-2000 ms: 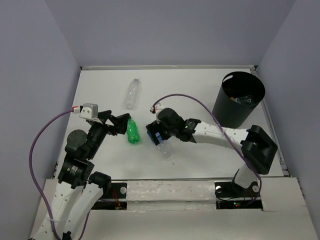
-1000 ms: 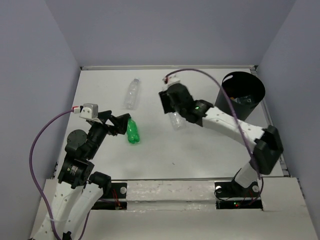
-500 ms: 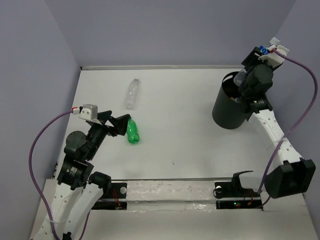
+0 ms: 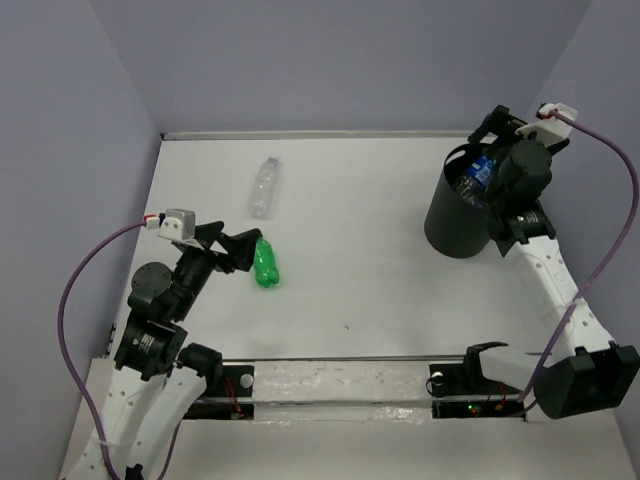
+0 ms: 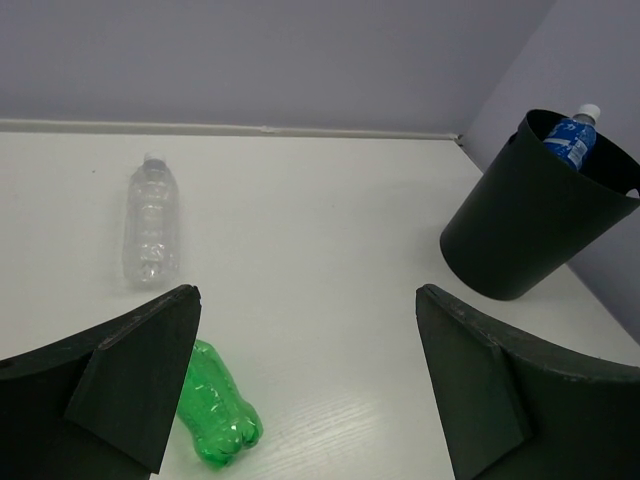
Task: Put the plastic bottles in the bin
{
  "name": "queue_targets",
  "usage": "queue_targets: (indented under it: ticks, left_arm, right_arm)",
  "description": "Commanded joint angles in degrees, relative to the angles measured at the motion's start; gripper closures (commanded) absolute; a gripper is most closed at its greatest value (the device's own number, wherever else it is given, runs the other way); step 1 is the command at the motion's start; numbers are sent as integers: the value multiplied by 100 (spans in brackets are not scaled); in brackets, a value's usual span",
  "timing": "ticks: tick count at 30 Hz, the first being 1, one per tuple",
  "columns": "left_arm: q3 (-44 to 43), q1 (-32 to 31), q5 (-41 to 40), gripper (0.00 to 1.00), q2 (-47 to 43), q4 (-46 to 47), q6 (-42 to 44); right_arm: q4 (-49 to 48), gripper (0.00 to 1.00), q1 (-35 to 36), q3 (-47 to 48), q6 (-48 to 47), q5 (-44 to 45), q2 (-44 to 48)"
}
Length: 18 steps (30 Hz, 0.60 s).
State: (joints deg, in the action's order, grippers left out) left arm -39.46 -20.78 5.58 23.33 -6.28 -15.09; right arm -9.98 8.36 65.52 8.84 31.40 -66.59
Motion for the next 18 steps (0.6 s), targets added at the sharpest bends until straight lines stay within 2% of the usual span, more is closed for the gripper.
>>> queue_targets:
  ticks: [1, 7, 8, 10, 11, 14, 18]
  left_arm:
    - [-229, 38, -13, 1, -30, 207, 24]
    - [-237, 38, -277, 1, -57, 154, 15]
    - [-246, 47, -364, 1, -66, 136, 15]
    - [-237, 47, -461, 1, -92, 119, 6]
    - [-246, 47, -497, 1, -101, 101, 6]
    - [-255, 47, -760, 1, -127, 57, -2]
    - [-255, 65, -909, 1, -189, 31, -11]
  right_arm:
    - [697, 1, 953, 330, 573, -967, 243]
    - [795, 1, 2967, 66, 802, -907, -555]
    - [857, 0, 3413, 214, 821, -1081, -1044]
    - [980, 0, 3811, 539, 882, -1145, -1635]
    - [1172, 0, 4144, 915, 900, -1188, -2212]
    - [1400, 0, 4489, 1732, 944, -1390, -3294]
    - [1674, 0, 4753, 2386, 1365, -1680, -4194]
